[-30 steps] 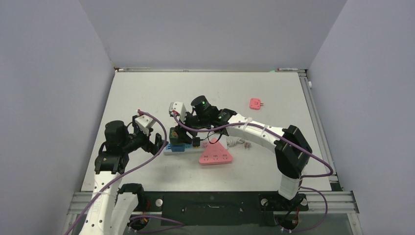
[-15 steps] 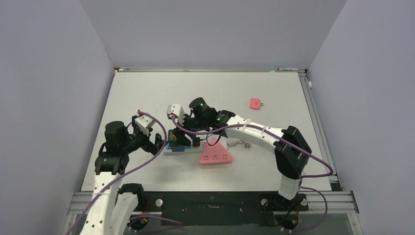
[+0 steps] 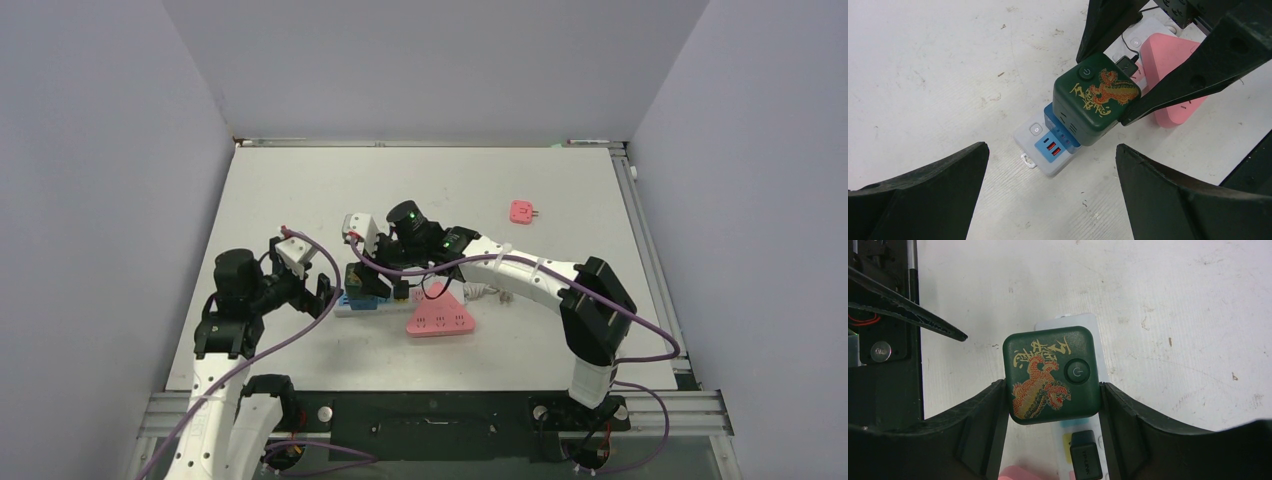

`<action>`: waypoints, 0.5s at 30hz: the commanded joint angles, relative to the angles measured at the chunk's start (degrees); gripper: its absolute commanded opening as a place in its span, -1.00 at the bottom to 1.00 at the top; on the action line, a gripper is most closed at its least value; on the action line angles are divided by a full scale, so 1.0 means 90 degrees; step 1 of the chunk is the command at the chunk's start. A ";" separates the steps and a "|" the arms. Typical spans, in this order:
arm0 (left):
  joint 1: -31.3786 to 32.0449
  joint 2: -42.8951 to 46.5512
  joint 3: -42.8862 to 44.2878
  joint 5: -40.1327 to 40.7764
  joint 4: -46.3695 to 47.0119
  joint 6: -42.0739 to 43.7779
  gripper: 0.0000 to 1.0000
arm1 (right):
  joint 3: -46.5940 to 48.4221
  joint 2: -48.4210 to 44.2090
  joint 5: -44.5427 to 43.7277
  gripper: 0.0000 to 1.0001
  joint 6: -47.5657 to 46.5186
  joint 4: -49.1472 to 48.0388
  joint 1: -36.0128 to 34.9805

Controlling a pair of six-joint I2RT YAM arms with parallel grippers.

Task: Insert the plug
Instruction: Insert the plug into the socket.

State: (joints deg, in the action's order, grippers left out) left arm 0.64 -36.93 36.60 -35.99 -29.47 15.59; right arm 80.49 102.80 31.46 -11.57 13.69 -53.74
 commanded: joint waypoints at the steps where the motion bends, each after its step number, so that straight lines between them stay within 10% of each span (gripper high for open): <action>1: -0.0042 0.0069 -0.0017 0.0048 0.0280 -0.0024 0.92 | -0.0059 0.0003 -0.0033 -0.80 -0.0105 -0.0256 -0.0051; 15: -0.0021 0.0015 -0.0517 0.0290 0.1478 -0.0784 0.92 | 0.0029 0.0169 -0.0123 -0.80 -0.0296 0.0010 -0.0097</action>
State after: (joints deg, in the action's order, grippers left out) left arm 0.64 -36.69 33.67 -35.48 -24.60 12.97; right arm 80.01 102.96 31.27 -12.67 13.56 -54.11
